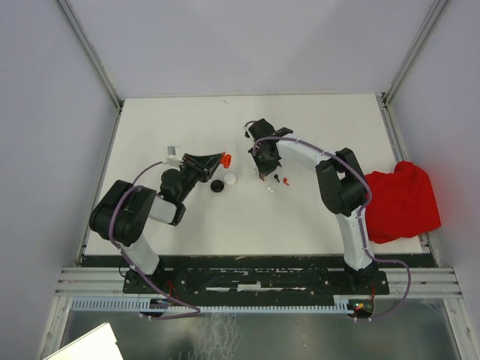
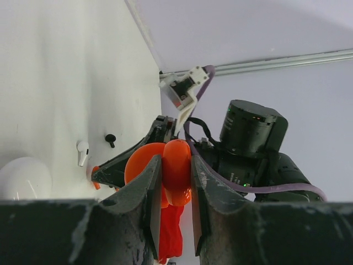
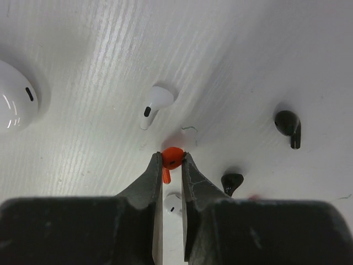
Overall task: Insert the wireless bluetooth earbuds into the charging case
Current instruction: Pick up the earbud from the center of the board.
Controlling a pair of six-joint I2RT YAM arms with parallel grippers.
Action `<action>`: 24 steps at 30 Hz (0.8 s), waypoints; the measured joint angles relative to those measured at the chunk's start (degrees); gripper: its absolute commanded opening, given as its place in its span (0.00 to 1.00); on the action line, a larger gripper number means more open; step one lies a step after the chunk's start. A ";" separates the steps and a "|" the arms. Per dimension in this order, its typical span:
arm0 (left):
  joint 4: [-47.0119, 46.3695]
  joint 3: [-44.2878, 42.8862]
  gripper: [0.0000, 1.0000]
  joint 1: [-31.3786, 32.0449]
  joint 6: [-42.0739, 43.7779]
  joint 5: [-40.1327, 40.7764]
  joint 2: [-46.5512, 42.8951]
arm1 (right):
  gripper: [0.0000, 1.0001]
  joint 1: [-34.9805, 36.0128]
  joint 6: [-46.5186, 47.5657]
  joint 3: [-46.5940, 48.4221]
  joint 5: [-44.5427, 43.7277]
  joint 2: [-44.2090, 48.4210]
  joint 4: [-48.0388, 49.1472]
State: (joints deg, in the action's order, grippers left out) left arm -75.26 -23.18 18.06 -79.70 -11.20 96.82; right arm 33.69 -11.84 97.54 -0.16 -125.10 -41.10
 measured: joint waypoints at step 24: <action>-1.55 -4.72 0.03 0.07 -6.84 -5.95 5.97 | 0.01 -1.29 -1.86 -43.34 12.00 38.27 57.24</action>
State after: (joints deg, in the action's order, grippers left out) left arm -76.82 -27.90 18.13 -86.54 -17.15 102.78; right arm 32.40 -13.69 54.19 11.84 -86.83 16.14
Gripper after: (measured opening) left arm 0.303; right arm 0.173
